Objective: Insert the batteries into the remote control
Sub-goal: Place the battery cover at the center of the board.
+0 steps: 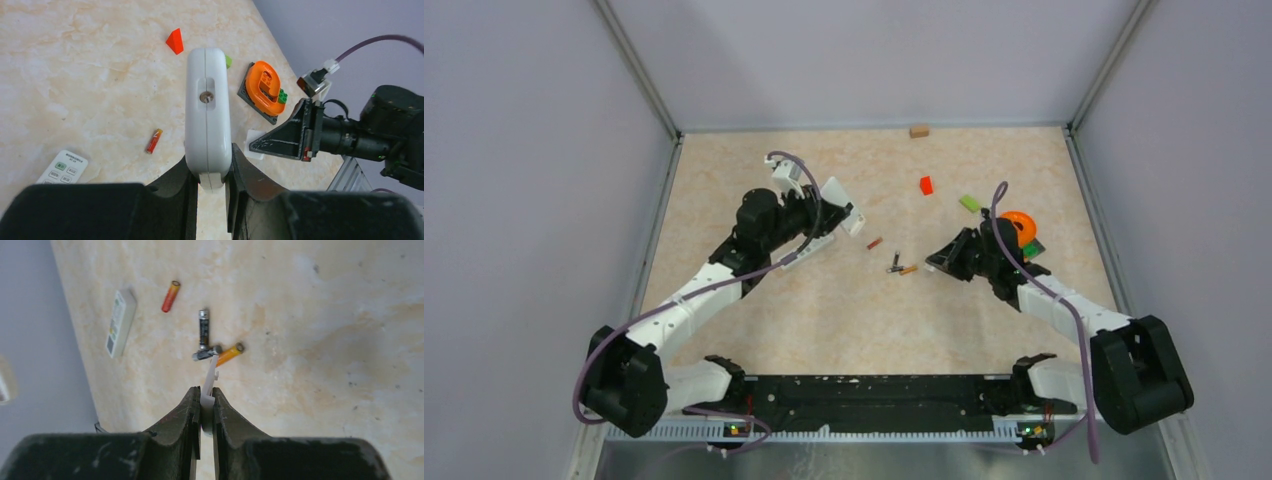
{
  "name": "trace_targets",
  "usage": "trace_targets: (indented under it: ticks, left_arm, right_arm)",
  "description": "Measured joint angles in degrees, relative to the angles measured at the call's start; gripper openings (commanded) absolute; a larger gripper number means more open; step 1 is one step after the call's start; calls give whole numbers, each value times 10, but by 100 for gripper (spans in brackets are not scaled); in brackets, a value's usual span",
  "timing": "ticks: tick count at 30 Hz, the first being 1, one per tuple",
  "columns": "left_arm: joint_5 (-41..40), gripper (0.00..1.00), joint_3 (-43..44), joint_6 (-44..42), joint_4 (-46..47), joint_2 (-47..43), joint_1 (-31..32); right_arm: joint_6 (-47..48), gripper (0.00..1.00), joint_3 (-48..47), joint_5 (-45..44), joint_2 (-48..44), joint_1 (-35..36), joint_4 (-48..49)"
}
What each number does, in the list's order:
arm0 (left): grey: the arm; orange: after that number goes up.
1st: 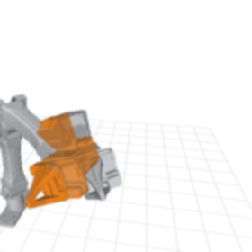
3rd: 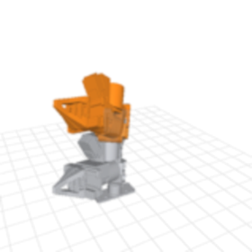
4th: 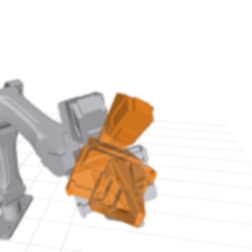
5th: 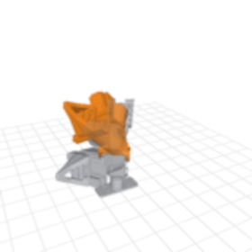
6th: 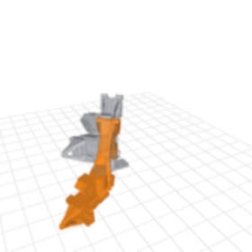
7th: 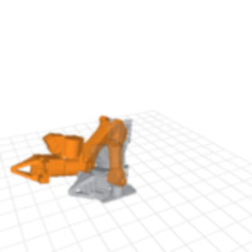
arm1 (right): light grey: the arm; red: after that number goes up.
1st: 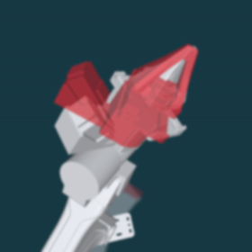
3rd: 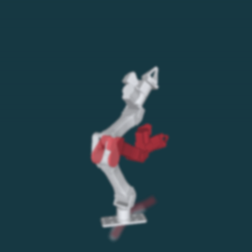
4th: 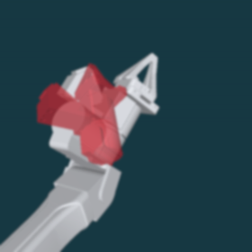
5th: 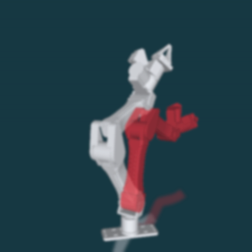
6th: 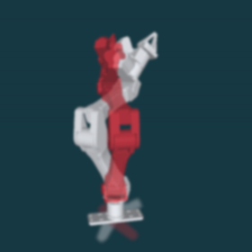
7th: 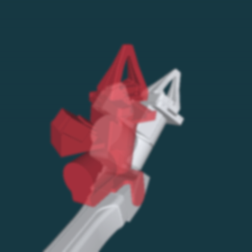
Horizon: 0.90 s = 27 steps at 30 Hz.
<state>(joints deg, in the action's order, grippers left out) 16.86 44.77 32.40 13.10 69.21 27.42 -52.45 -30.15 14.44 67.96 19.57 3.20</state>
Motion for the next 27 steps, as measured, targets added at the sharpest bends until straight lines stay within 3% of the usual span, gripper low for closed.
trace_targets:
  ticks: [11,19,24,27]
  left_arm:
    - [10,0,-1,3,-12,-46,-6]
    - [44,0,-3,1,-24,-89,-8]
    - [81,0,-5,-17,-23,-111,-8]
    - [129,0,-7,-31,-15,-112,-9]
  right_arm:
    - [19,21,53,-36,27,-19,-12]
    - [49,46,53,-92,27,-21,-57]
    - [67,71,23,-126,26,-21,-106]
    - [90,75,3,-152,9,-21,-147]
